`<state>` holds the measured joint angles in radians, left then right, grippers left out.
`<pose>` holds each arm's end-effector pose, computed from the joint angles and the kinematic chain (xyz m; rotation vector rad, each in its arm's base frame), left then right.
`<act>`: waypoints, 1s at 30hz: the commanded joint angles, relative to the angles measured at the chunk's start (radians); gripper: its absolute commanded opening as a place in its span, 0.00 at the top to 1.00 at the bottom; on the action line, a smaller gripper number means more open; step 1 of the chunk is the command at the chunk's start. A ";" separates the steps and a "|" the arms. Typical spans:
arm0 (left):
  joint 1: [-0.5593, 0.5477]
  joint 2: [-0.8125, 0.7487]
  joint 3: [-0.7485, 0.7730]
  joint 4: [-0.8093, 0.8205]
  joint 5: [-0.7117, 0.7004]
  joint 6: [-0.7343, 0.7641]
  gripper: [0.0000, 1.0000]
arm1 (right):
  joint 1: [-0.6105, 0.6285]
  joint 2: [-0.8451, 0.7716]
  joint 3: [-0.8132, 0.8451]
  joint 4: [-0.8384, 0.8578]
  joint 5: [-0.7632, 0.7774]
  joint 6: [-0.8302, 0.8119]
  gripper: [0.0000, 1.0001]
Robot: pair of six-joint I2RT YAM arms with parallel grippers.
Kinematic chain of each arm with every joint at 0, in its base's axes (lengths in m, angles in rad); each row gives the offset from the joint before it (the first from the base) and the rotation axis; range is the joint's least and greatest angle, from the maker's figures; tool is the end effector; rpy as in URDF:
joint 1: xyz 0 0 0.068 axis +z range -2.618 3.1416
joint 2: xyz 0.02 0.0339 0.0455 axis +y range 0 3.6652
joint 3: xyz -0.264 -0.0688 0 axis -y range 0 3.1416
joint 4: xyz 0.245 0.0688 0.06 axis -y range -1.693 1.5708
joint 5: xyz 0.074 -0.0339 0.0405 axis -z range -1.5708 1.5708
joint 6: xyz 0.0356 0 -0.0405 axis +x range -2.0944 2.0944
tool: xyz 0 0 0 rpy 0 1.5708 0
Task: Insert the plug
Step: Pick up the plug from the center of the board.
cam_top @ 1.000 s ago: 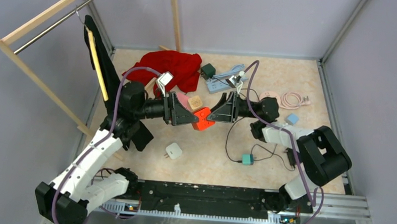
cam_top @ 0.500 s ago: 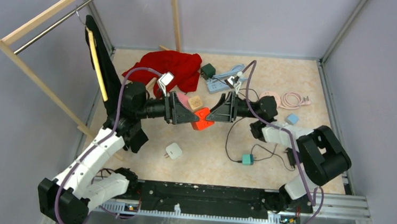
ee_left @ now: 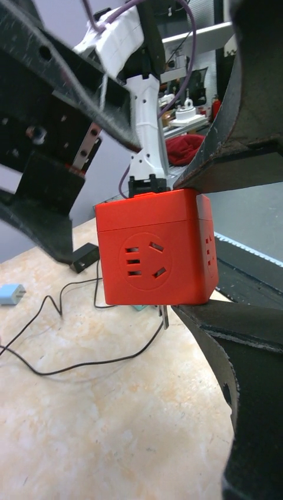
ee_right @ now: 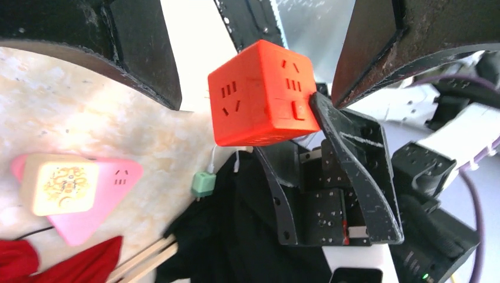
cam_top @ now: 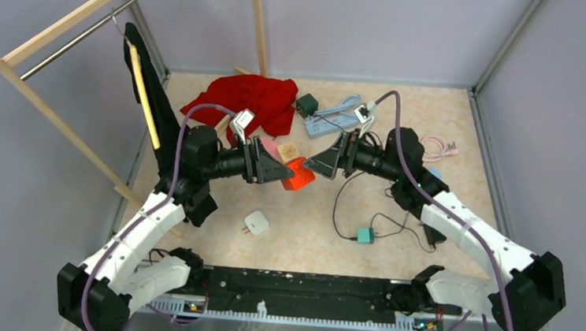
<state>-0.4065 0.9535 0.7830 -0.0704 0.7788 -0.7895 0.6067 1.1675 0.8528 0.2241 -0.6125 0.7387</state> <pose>0.1879 -0.1081 0.3226 0.2422 2.0120 -1.5058 0.2107 0.1711 0.3282 -0.4025 1.8419 1.4787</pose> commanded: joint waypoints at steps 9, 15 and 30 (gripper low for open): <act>-0.001 -0.028 0.038 -0.020 -0.103 0.022 1.00 | 0.355 0.012 0.282 -0.558 0.701 -0.312 0.10; 0.000 -0.027 0.040 -0.022 -0.099 0.015 1.00 | 0.433 0.041 0.282 -0.509 0.740 -0.378 0.10; 0.000 -0.020 0.022 -0.008 -0.084 -0.022 1.00 | 0.456 0.123 0.294 -0.418 0.779 -0.359 0.35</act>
<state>-0.4065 0.9440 0.7834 -0.1246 0.6678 -0.7868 1.0519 1.2636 1.0962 -0.2569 0.1394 0.3859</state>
